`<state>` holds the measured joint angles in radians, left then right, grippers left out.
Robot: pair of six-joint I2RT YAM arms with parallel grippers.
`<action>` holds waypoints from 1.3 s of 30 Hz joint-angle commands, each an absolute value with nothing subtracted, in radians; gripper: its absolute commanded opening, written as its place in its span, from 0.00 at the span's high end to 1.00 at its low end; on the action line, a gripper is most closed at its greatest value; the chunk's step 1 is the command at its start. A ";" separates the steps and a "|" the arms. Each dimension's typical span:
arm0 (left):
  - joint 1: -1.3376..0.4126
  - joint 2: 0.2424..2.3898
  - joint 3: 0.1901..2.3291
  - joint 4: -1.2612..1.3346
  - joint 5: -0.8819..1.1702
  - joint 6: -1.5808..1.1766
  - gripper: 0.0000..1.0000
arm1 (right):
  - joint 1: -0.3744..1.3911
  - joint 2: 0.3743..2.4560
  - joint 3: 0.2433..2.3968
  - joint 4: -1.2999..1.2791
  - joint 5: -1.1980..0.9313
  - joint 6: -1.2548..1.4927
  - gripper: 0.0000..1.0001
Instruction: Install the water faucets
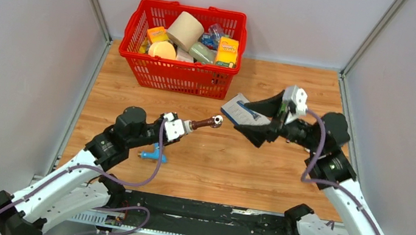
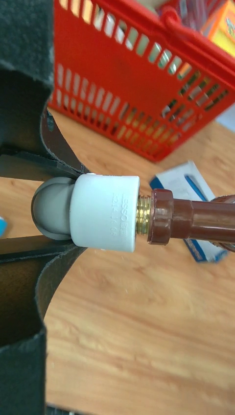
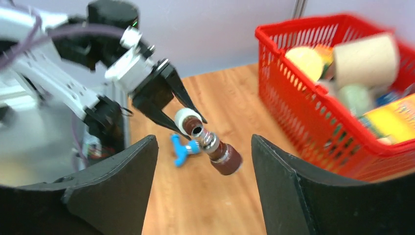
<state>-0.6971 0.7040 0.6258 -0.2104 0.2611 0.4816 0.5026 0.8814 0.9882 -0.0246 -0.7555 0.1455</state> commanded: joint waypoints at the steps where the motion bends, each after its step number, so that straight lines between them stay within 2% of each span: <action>1: -0.627 0.751 0.732 -0.179 0.680 0.328 1.00 | 0.511 0.755 0.873 -0.015 -0.836 -0.318 0.26; 5: -0.614 0.836 0.808 -0.210 0.837 0.293 1.00 | 0.543 0.645 0.783 -0.026 -0.893 -0.591 0.25; 11: -0.612 0.954 0.956 -0.350 0.913 0.285 1.00 | 0.615 0.574 0.730 -0.021 -0.769 -0.866 0.25; 14: -0.614 0.971 0.986 -0.386 0.905 0.301 1.00 | 0.632 0.572 0.745 -0.029 -0.752 -0.868 0.23; 24: -0.612 0.942 0.983 -0.391 0.888 0.348 1.00 | 0.667 0.713 0.845 -0.009 -0.910 -0.657 0.26; 28: -0.612 0.943 0.988 -0.390 0.890 0.357 1.00 | 0.689 0.776 0.871 0.032 -0.896 -0.589 0.30; 31: -0.614 0.945 0.992 -0.396 0.885 0.365 1.00 | 0.699 0.816 0.888 0.035 -0.887 -0.546 0.38; 33: -0.614 0.943 1.000 -0.405 0.881 0.377 1.00 | 0.706 0.851 0.899 0.035 -0.882 -0.509 0.47; 39: -0.617 0.921 1.000 -0.414 0.807 0.420 1.00 | 0.715 0.934 0.934 0.037 -0.781 -0.307 0.96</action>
